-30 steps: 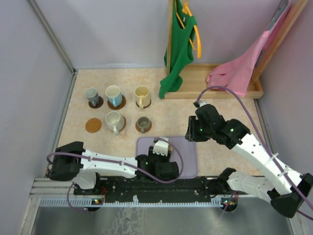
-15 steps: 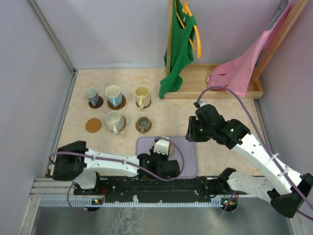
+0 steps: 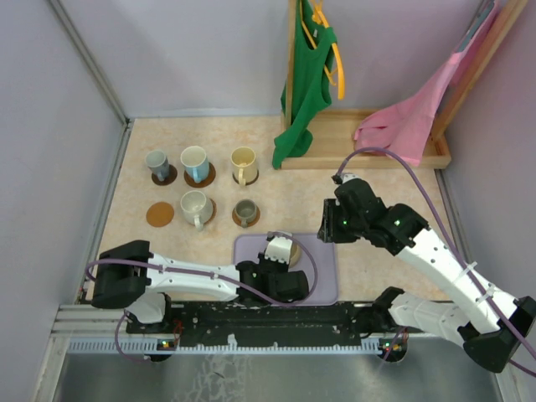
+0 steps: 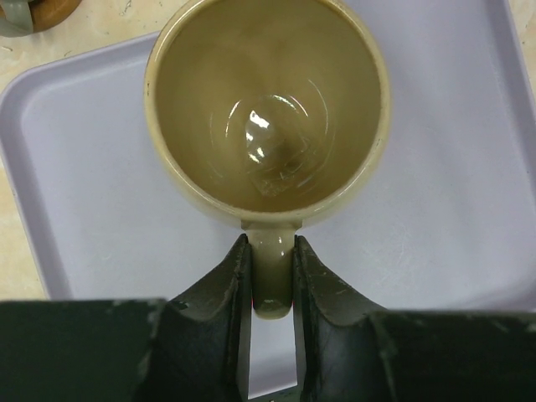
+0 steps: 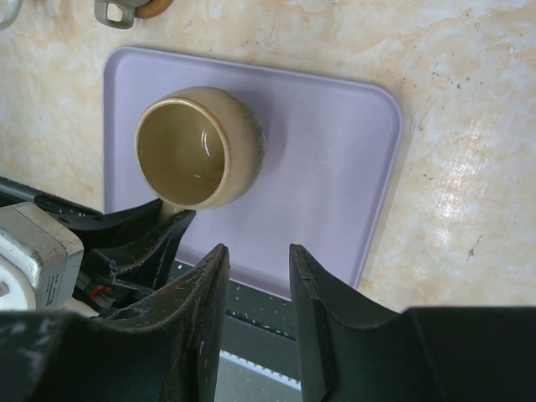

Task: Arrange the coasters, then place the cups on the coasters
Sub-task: Pick up the cup from the tray, then place the cup on the coaster.

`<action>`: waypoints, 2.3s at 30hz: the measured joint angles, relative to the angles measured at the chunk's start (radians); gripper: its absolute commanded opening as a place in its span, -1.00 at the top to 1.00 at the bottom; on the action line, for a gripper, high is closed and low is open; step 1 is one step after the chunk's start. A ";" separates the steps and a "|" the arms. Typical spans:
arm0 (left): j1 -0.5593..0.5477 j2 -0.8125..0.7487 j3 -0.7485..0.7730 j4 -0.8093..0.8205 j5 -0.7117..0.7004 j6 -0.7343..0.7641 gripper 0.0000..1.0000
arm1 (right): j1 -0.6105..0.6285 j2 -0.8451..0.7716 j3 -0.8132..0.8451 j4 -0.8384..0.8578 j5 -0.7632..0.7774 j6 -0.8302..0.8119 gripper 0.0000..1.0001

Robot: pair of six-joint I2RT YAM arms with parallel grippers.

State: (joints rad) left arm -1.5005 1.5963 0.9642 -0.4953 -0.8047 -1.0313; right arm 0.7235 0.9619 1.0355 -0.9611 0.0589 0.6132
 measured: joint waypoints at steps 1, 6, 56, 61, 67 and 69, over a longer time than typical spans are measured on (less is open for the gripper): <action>0.000 0.000 0.000 -0.001 0.000 0.001 1.00 | 0.000 0.000 0.000 0.000 0.000 0.000 0.29; 0.000 0.000 0.010 -0.023 -0.004 0.006 1.00 | 0.000 0.000 -0.002 0.000 0.000 0.002 0.29; 0.006 -0.439 0.092 -0.751 -0.180 -0.293 1.00 | -0.018 0.089 -0.041 0.081 -0.019 -0.009 0.29; 0.017 -0.578 0.036 -0.774 -0.195 -0.296 1.00 | -0.031 0.129 -0.039 0.107 -0.037 -0.026 0.29; 0.065 -0.636 0.000 -0.789 -0.225 -0.272 1.00 | -0.043 0.167 -0.035 0.124 -0.057 -0.043 0.29; 0.086 -0.645 -0.011 -0.796 -0.234 -0.263 1.00 | -0.048 0.182 -0.031 0.137 -0.063 -0.049 0.29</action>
State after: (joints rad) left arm -1.4147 0.9516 0.9527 -1.2911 -1.0386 -1.2945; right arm 0.6758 1.1442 1.0050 -0.8238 -0.0044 0.5644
